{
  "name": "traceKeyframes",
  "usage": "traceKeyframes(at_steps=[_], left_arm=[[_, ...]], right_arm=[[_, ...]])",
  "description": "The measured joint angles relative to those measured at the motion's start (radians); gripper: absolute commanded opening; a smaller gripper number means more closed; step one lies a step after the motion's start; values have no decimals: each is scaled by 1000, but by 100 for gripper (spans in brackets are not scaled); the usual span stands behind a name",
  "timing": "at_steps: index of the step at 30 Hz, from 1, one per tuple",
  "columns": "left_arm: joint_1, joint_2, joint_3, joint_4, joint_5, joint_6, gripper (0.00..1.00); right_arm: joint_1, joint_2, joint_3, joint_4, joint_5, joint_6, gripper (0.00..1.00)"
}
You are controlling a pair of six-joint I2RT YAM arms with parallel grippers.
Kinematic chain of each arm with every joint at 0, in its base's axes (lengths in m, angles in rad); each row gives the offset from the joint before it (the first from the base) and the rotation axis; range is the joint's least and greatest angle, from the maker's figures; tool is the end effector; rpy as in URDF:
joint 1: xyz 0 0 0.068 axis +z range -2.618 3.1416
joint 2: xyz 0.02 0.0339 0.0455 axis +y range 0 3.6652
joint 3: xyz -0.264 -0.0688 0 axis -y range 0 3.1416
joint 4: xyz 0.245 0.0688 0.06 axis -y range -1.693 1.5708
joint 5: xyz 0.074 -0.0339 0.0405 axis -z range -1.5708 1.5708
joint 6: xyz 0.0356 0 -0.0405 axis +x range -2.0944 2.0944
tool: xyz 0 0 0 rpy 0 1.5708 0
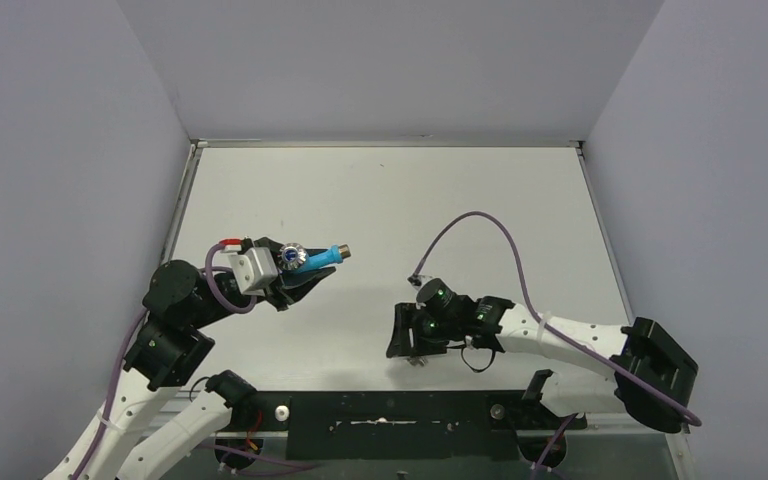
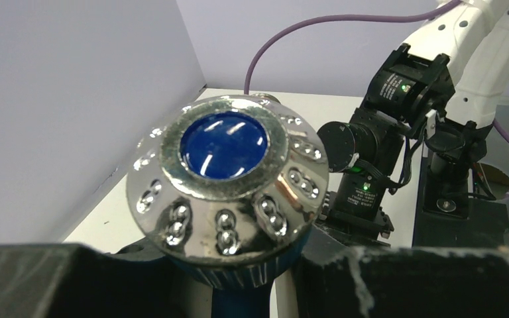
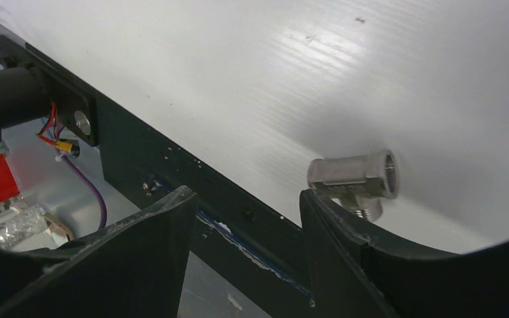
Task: Install the water faucets
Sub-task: Adjust the adaptor at the center of the board.
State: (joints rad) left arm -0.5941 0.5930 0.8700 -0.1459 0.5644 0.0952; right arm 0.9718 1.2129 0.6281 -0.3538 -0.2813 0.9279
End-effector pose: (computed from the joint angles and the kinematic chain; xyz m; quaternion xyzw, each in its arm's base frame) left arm 0.0917 -0.0849 0.3994 0.4110 0.5252 -0.3562 0.6545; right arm 0.1209 0.1946 0.1883 -0.0642 0.9399 0.3279 0.0707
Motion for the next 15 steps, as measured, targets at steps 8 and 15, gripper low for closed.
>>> traceKeyframes(at_steps=[8, 15], left_arm=[[0, -1, -1, -1, 1, -6, 0], [0, -24, 0, -21, -12, 0, 0]], right_arm=[[156, 75, 108, -39, 77, -125, 59], [160, 76, 315, -233, 266, -567, 59]])
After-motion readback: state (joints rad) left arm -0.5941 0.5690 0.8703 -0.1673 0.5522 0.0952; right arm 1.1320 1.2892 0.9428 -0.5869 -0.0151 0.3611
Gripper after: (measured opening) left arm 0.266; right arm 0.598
